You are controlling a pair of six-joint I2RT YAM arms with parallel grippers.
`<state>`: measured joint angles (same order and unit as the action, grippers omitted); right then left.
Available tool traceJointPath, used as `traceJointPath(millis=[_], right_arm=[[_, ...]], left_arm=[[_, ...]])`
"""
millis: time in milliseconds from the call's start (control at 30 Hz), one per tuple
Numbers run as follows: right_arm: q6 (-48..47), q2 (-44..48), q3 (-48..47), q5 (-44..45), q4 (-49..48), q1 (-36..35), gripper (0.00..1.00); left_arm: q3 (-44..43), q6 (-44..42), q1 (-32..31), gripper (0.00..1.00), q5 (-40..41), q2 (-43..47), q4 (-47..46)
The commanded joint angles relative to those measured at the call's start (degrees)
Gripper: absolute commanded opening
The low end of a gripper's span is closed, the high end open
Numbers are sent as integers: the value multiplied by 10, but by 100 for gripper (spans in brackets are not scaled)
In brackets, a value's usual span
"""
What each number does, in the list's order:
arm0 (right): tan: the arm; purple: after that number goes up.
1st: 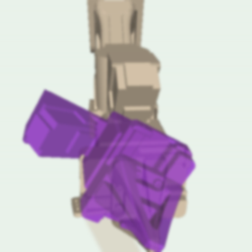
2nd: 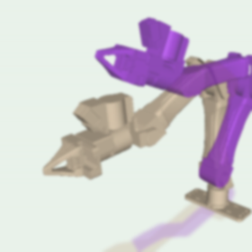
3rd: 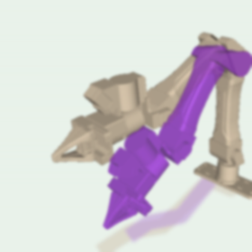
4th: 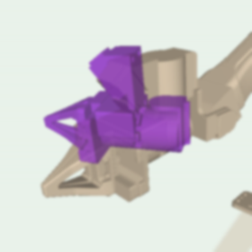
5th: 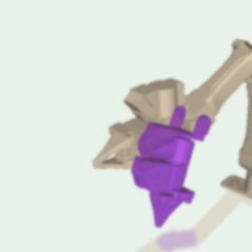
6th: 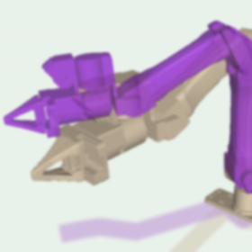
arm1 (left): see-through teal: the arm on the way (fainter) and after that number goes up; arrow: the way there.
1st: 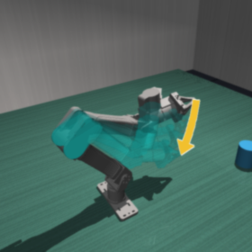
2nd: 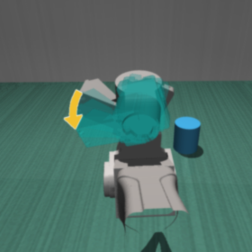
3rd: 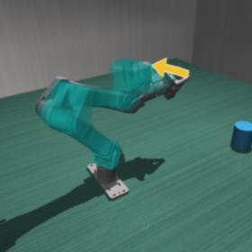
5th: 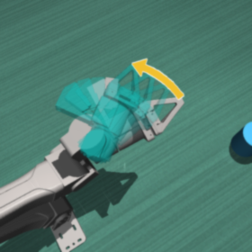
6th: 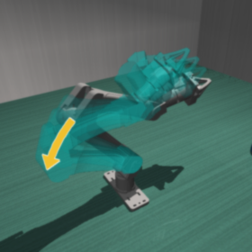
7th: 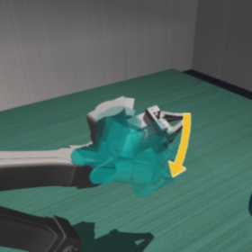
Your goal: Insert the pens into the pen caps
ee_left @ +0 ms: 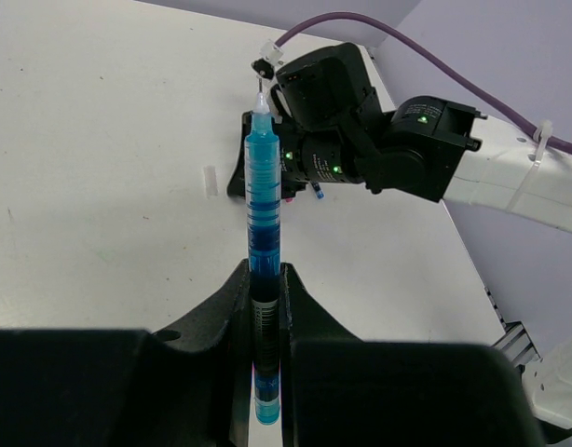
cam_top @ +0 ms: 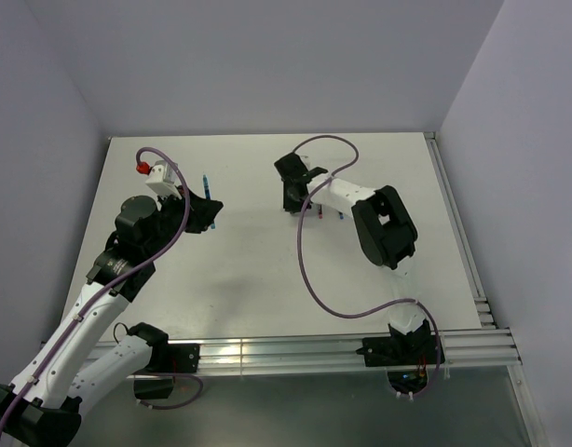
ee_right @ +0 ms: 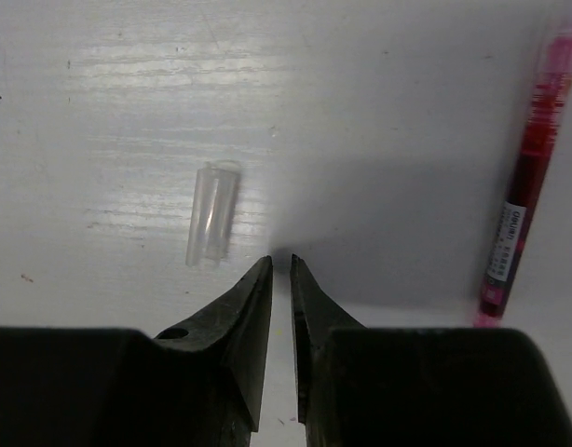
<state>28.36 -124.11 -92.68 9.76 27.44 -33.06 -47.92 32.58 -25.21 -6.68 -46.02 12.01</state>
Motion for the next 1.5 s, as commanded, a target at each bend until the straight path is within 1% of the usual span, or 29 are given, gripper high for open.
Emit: traceJointPath(millis=[0, 133, 200, 367, 400, 500, 667, 800, 1467], right_arm=[[21, 53, -2, 25, 12, 11, 22], [35, 57, -21, 15, 12, 10, 25], [45, 55, -33, 8, 12, 10, 25], [58, 33, -61, -13, 16, 9, 30], [60, 28, -71, -13, 16, 9, 32], [65, 12, -93, -7, 27, 9, 34], [69, -23, -132, -8, 45, 8, 34], [71, -43, -141, 4, 55, 6, 34], [68, -77, -174, 41, 85, -10, 34]], left_arm=[[-8, -7, -1, 0, -4, 6, -9], [-8, -6, -1, 0, -4, 6, -10], [-8, -7, -1, 0, -6, 6, -10], [-8, -6, -1, 0, -8, 6, -11], [-8, -6, -1, 0, -9, 6, -12], [-8, -4, -1, 0, -11, 5, -15], [-8, -4, -1, 0, -12, 5, -14], [-8, -4, -1, 0, -12, 5, -15], [-7, -3, -1, 0, -16, 5, -16]])
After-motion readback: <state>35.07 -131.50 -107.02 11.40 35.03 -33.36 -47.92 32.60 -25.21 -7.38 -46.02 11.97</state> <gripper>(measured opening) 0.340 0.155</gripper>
